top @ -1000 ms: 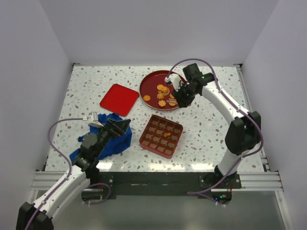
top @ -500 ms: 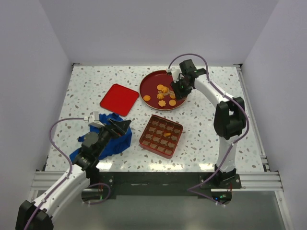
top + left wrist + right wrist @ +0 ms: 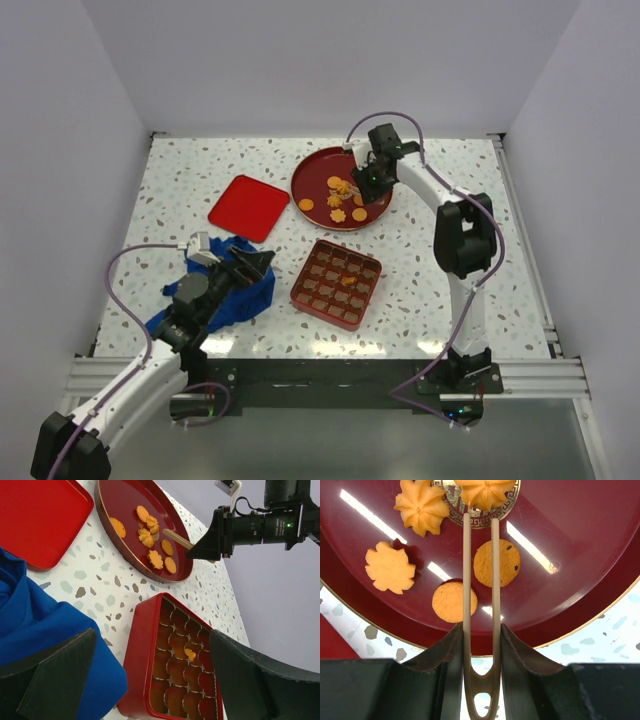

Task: Pack the cookies
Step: Pick up the fake cookies from the plate.

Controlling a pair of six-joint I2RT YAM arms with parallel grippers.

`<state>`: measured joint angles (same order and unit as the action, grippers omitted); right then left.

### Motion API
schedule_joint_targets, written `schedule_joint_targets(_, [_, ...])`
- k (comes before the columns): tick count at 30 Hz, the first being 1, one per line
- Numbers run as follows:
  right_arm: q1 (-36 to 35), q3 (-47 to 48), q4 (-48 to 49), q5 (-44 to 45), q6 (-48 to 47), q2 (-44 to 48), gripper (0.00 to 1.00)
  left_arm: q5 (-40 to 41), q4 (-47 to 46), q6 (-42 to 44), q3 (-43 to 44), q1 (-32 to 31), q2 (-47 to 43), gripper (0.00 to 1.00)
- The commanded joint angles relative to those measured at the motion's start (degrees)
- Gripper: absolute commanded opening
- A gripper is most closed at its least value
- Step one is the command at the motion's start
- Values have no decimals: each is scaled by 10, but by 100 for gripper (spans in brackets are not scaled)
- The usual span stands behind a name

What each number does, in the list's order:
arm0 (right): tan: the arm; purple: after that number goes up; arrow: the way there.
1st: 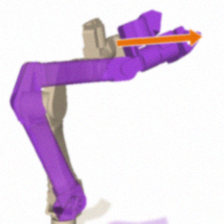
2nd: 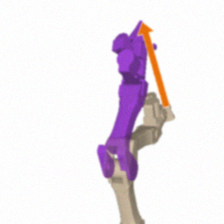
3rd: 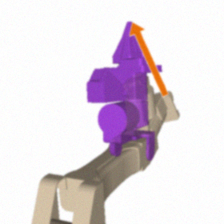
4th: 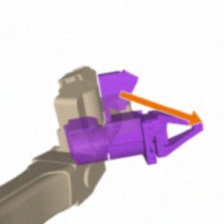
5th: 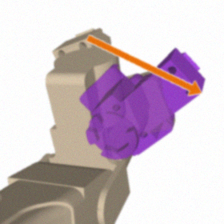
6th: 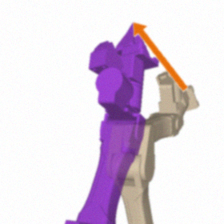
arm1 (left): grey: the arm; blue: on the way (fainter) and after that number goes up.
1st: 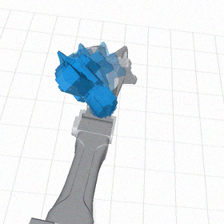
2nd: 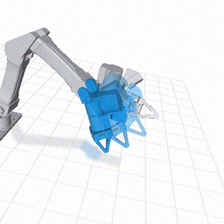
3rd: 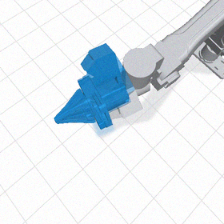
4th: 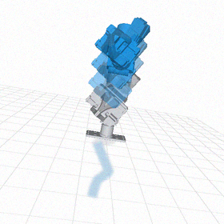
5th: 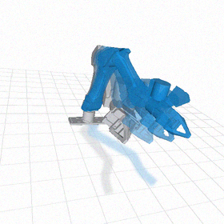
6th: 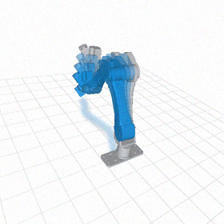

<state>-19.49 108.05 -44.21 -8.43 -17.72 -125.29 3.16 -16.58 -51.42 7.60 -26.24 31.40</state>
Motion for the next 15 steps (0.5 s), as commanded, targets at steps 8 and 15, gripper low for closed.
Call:
schedule_joint_targets(8, [-7,29,20,25,-45,-14,31,-2,-28,8,22,5,19,100])
schedule_joint_targets(15, [-11,28,30,35,-80,-18,35,0,-28,9,22,5,22,100])
